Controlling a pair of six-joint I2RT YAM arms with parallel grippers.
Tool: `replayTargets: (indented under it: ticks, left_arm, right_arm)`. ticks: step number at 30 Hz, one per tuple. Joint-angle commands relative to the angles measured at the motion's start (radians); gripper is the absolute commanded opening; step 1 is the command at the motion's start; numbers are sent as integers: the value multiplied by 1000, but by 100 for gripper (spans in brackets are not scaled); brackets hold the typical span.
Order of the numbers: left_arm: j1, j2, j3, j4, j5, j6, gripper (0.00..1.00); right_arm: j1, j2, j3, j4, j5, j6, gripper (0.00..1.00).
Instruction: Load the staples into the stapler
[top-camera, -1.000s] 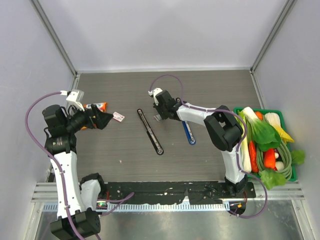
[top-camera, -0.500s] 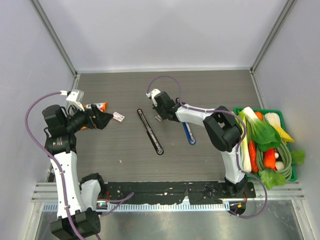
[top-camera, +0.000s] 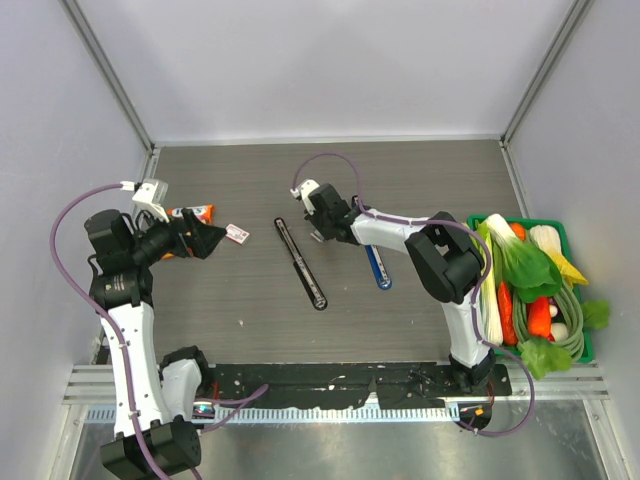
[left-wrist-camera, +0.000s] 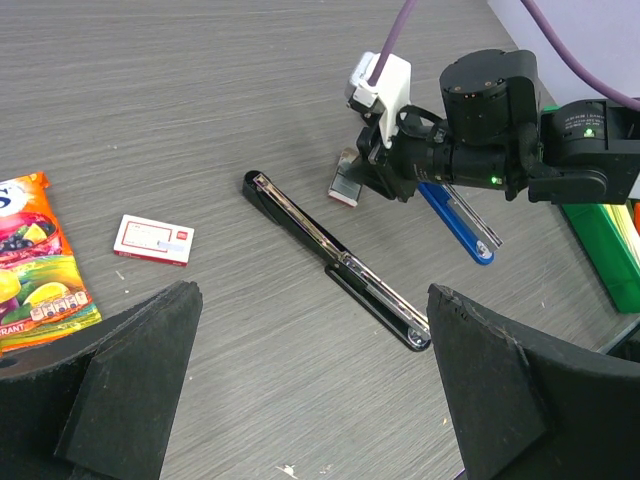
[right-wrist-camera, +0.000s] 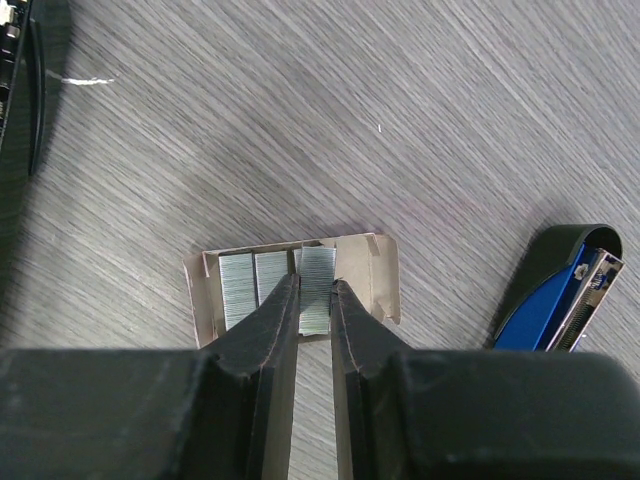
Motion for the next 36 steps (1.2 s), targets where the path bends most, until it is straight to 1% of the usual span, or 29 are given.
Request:
replayTargets:
  ticks: [1, 11, 12, 14, 22, 27, 29, 32, 36]
  left_arm:
    - [7, -13, 0, 33, 29, -11, 100]
    - [7, -8, 0, 33, 29, -11, 100]
    - [7, -8, 0, 34, 29, -13, 100]
    - [7, -7, 0, 34, 29, -13, 100]
    - [9, -5, 2, 34, 31, -15, 100]
    - [7, -5, 2, 34, 32, -15, 100]
    - [9, -4, 0, 34, 31, -13, 100]
    - [7, -5, 0, 36, 31, -13, 100]
    - [7, -5, -1, 39, 31, -15, 100]
  right_arm:
    - [-10, -3, -22, 58, 25, -39, 14]
    - [-10, -10, -71, 122, 90, -113, 14]
    - [-10, -10, -75, 159, 93, -119, 14]
    - [-10, -9, -82, 168, 102, -130, 14]
    - [13, -15, -112, 231, 159, -178, 14]
    - [13, -48, -100, 208, 134, -156, 14]
    - [15, -70, -94, 191, 93, -133, 14]
    - [15, -108, -72, 148, 47, -95, 14]
    - [15, -133, -43, 93, 27, -66, 14]
